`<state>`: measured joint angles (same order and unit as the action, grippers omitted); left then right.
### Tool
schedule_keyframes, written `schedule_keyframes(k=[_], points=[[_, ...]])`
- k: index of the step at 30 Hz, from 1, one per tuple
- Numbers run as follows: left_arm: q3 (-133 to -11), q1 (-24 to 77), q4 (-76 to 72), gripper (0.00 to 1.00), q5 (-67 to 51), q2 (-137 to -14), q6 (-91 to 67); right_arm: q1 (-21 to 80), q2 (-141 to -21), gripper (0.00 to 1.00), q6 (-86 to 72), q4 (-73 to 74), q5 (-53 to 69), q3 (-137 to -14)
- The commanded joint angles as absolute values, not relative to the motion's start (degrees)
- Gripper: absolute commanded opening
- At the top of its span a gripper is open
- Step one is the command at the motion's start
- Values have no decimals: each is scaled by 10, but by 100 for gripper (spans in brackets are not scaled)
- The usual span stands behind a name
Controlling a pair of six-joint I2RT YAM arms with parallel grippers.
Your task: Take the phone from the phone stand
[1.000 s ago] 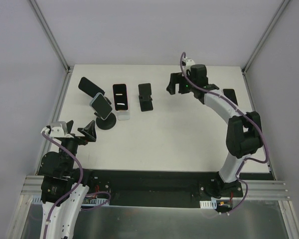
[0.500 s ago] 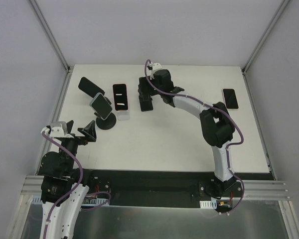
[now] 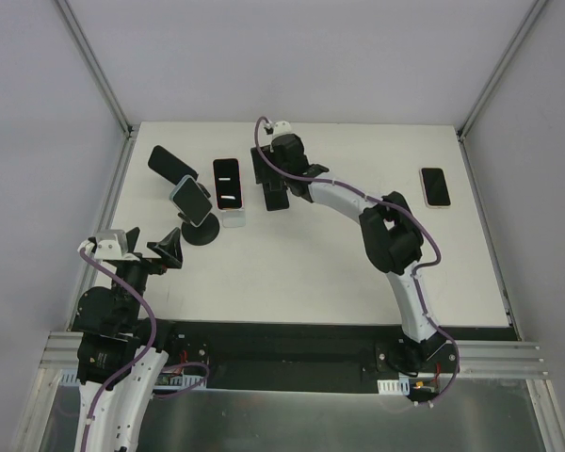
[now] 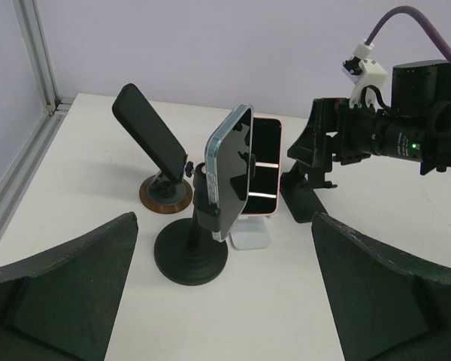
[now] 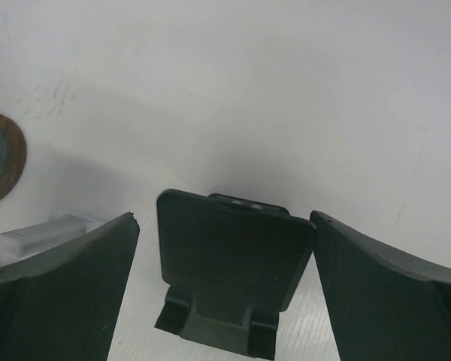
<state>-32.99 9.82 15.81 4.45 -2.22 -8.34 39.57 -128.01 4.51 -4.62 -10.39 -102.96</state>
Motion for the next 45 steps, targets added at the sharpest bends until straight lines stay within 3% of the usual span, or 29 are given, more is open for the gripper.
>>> schedule_keyframes(k=[1,8,12,15,18,25,34,40,45], points=[[-340,105,145,99,38,-23,-90,403,-1279,99,49,-21,-159,-1049],[-340,105,145,99,37,-20,-90,405,-1242,68,53,-20,-181,-1004],[-340,105,145,99,35,-19,-91,405,-1187,41,61,-28,-181,-954],[-340,105,145,99,35,-18,-91,405,-1137,27,69,-32,-188,-905],[-340,105,146,99,34,-14,-91,399,-1076,20,75,-34,-198,-843],[-340,106,145,99,35,-4,-91,347,-896,18,53,-33,-225,-643],[-339,112,146,99,33,-3,-93,182,-598,16,-36,24,-260,-377],[-339,118,147,99,33,-3,-93,79,-450,16,-79,90,-308,-296],[-339,123,146,99,33,-3,-92,53,-380,16,-105,162,-374,-268]])
